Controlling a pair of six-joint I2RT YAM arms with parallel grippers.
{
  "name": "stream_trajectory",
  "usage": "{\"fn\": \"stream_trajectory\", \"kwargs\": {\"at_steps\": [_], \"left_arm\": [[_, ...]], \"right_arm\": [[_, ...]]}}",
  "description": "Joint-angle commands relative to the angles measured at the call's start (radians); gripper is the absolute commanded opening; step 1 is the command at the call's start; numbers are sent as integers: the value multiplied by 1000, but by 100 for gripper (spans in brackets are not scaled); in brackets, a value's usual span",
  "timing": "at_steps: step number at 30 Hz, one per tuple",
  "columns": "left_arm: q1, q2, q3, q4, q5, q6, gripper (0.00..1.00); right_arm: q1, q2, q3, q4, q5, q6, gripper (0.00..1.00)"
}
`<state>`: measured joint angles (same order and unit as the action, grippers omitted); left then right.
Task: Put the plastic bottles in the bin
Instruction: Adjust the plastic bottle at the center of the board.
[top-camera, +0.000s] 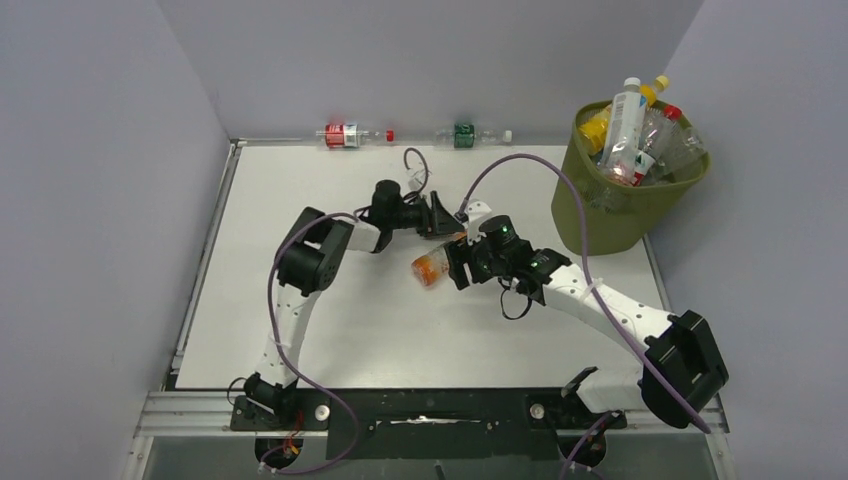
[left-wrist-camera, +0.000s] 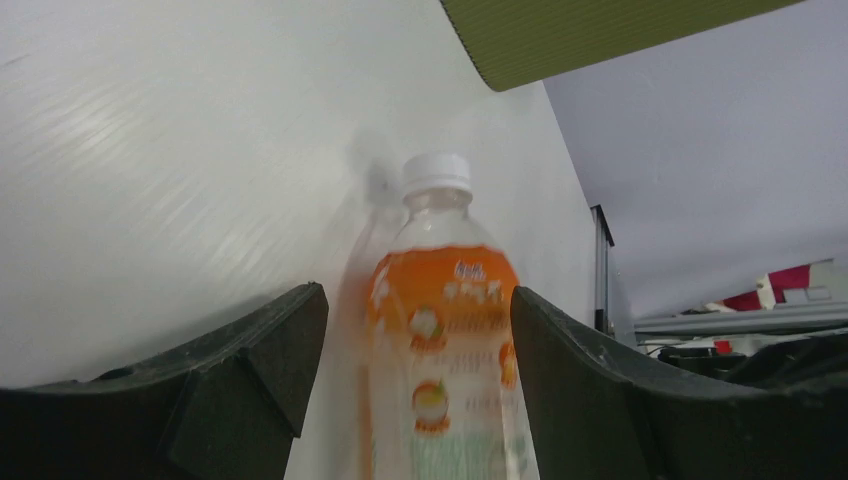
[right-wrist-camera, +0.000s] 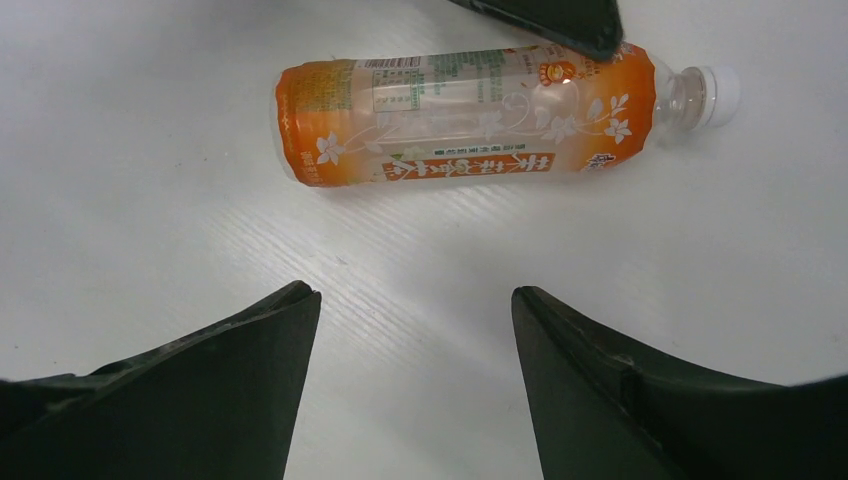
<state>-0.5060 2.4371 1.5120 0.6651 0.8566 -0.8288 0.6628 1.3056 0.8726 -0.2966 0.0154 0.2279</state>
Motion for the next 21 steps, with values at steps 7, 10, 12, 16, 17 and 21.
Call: {"fn": "stream_trajectory", "kwargs": {"at_steps": [7, 10, 12, 16, 17, 21], "left_arm": [[203, -245, -229, 184, -105, -64, 68], [205, -208, -190, 167, -107, -86, 68], [215, -225, -240, 158, -170, -111, 67], [226, -319, -410, 154, -274, -138, 67], [224, -349, -454, 141, -291, -138, 67], [218, -518, -658, 100, -409, -119, 67]], "right_arm": [[57, 109, 107, -34, 139, -72, 73], [43, 150, 164, -21, 168, -114, 74], [-11, 189, 226, 11, 106, -156, 76], [-202, 271, 344, 84, -235, -204, 81], [-233, 295, 373, 96, -292, -215, 84], [-315, 451, 567, 33, -487, -302, 90]]}}
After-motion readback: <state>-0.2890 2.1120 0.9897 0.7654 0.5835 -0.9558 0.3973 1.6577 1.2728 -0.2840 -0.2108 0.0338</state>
